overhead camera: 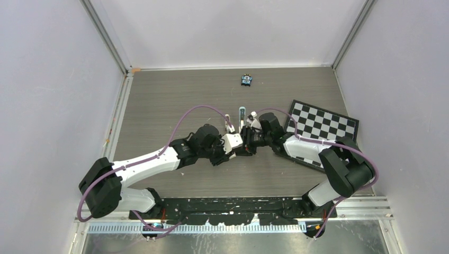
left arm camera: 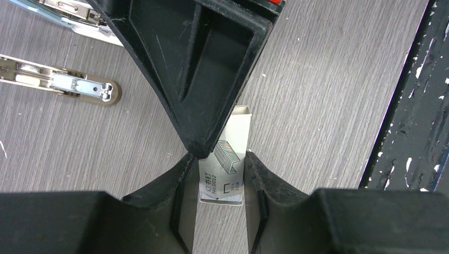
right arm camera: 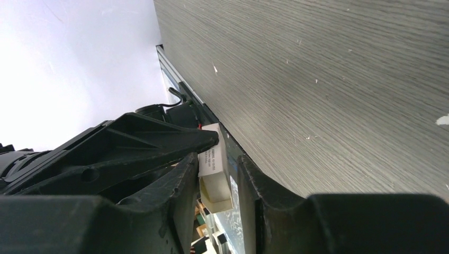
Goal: Load the staples into the stapler
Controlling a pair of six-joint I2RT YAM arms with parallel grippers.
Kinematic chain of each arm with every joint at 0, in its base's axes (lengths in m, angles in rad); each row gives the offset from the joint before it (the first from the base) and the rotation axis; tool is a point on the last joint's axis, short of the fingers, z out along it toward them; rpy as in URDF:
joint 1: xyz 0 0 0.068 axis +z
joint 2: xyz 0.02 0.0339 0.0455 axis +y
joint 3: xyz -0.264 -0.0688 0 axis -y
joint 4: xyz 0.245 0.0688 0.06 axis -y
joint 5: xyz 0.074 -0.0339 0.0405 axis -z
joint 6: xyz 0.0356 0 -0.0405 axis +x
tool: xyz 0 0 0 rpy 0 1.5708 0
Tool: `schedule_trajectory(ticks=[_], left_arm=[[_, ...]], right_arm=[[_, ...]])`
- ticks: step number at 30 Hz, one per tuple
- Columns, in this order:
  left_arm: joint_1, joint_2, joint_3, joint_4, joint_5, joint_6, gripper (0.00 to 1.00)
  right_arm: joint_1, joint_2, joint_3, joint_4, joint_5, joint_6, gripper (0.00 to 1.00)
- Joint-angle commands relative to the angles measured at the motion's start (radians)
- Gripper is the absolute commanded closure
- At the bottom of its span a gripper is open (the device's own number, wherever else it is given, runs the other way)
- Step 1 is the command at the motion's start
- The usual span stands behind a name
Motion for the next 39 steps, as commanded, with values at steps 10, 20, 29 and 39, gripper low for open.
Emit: schedule_trajectory(ticks=[10, 20, 29, 39], left_arm=[[-0.001, -0.019, 0.021, 0.059, -0.011, 0.016, 0.66], [-0.001, -0.027, 0.063, -0.034, -0.024, 0.026, 0.5], [0.0, -0.099, 0.083, -0.182, -0.05, 0.112, 0.28], [0.022, -0.111, 0.071, -0.186, -0.004, 0.116, 0.24]], right_arm=[[0.004, -0.01, -0.03, 0.108, -0.008, 0.037, 0.72], [-0.036, -0.012, -0.035, 0.134, -0.02, 0.066, 0.73], [-0.079, -0.079, -0.057, 0.106, -0.033, 0.049, 0.73], [-0.078, -0.139, -0.066, 0.094, -0.081, -0.012, 0.72]])
